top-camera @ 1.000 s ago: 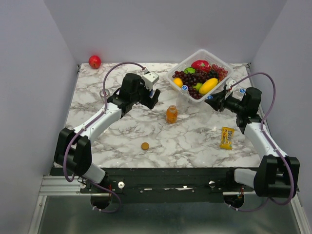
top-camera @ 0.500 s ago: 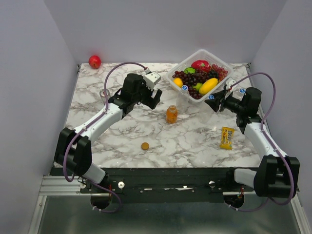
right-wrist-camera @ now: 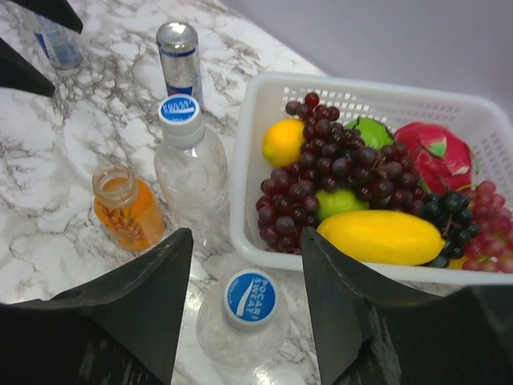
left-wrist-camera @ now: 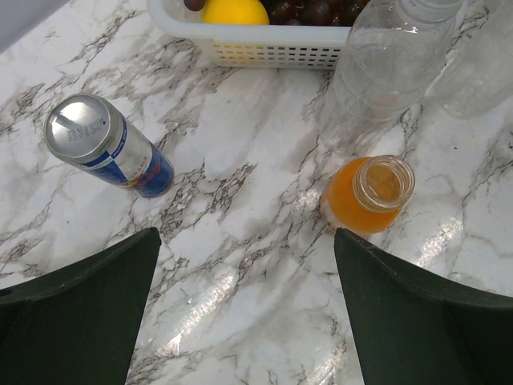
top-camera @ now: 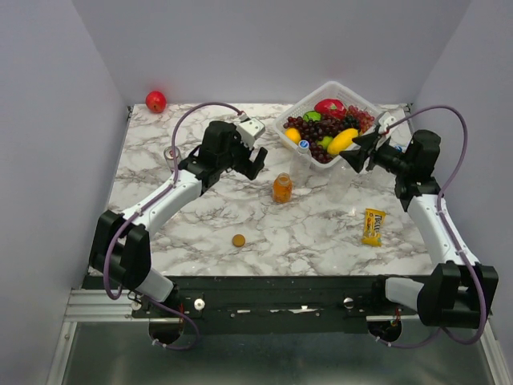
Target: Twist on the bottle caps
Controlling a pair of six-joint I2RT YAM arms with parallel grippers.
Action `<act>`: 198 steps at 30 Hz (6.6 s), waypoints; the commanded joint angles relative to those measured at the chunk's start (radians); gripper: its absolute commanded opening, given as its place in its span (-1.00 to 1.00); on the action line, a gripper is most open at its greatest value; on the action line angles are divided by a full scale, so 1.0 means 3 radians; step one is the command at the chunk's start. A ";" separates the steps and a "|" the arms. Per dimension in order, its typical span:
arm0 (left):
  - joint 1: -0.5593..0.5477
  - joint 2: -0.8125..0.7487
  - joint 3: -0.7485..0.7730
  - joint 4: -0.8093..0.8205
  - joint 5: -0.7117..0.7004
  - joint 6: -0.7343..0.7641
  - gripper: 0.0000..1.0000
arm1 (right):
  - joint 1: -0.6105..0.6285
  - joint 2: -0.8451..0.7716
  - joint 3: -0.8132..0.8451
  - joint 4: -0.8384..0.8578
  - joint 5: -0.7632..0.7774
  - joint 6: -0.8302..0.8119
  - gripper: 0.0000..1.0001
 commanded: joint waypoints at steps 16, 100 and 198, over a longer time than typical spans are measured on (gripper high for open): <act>0.0323 -0.1247 -0.0249 -0.0428 0.0039 -0.0642 0.97 | 0.1853 0.0160 0.1412 -0.2855 0.0756 -0.1999 0.04; -0.0101 -0.1739 -0.2280 0.1049 0.1414 0.0621 0.95 | 0.2800 0.1818 0.3400 -0.4573 0.0020 -0.2480 -0.95; 0.1448 -0.2394 -0.1538 0.0773 0.0980 -0.1174 -1.00 | 0.3552 0.2902 0.1866 -0.2011 0.0925 -0.2342 -0.13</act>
